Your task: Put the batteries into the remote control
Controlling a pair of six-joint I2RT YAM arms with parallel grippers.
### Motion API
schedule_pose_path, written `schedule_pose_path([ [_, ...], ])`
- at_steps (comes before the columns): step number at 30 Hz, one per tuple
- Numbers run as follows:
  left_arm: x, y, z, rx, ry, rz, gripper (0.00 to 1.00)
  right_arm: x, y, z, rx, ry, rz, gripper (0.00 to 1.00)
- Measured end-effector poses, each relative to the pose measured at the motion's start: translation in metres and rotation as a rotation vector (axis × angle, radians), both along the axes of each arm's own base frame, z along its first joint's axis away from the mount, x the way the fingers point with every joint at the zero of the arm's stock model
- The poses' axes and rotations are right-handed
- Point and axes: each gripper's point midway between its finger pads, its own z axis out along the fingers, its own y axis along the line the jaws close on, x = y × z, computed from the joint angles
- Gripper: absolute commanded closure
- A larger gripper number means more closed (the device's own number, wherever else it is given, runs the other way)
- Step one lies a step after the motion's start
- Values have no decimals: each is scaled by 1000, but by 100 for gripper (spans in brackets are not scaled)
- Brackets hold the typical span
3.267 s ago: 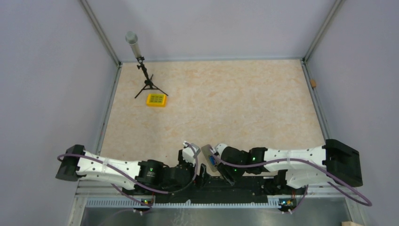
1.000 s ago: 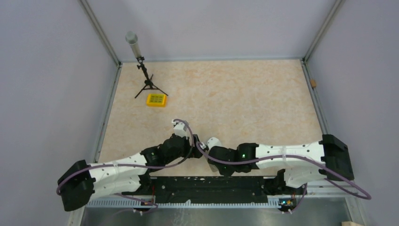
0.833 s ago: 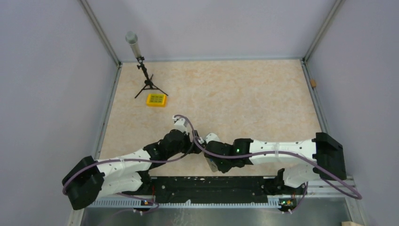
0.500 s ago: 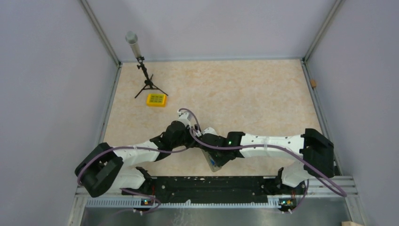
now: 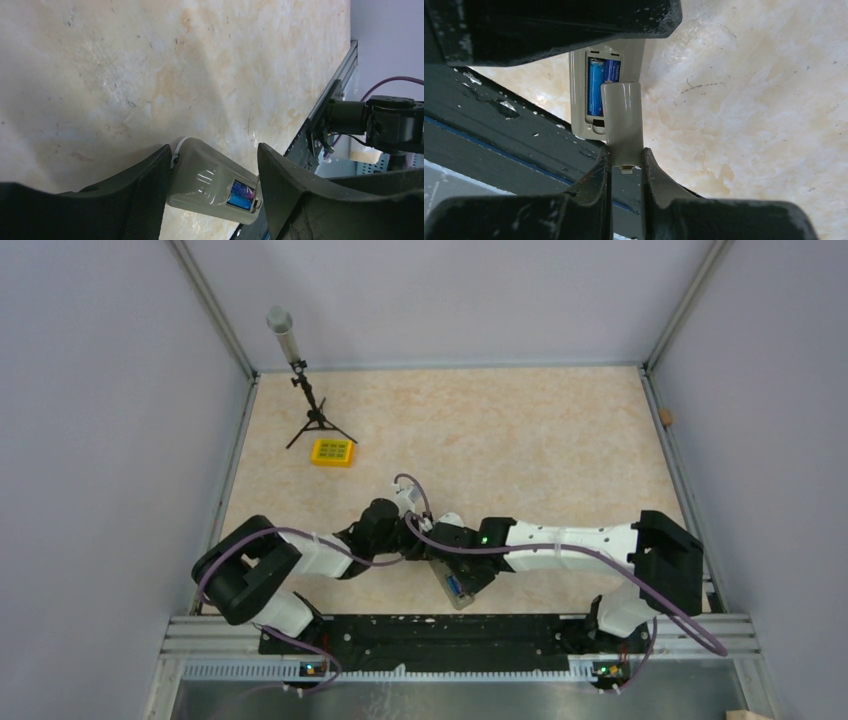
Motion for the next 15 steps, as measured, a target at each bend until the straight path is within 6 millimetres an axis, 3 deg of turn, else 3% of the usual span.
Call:
schedule_pose_path([
  [9, -23, 6, 0, -32, 22, -11, 32, -7, 0, -4, 17, 35, 36, 100],
  [15, -26, 9, -1, -26, 22, 1, 32, -9, 2, -4, 26, 46, 54, 100],
])
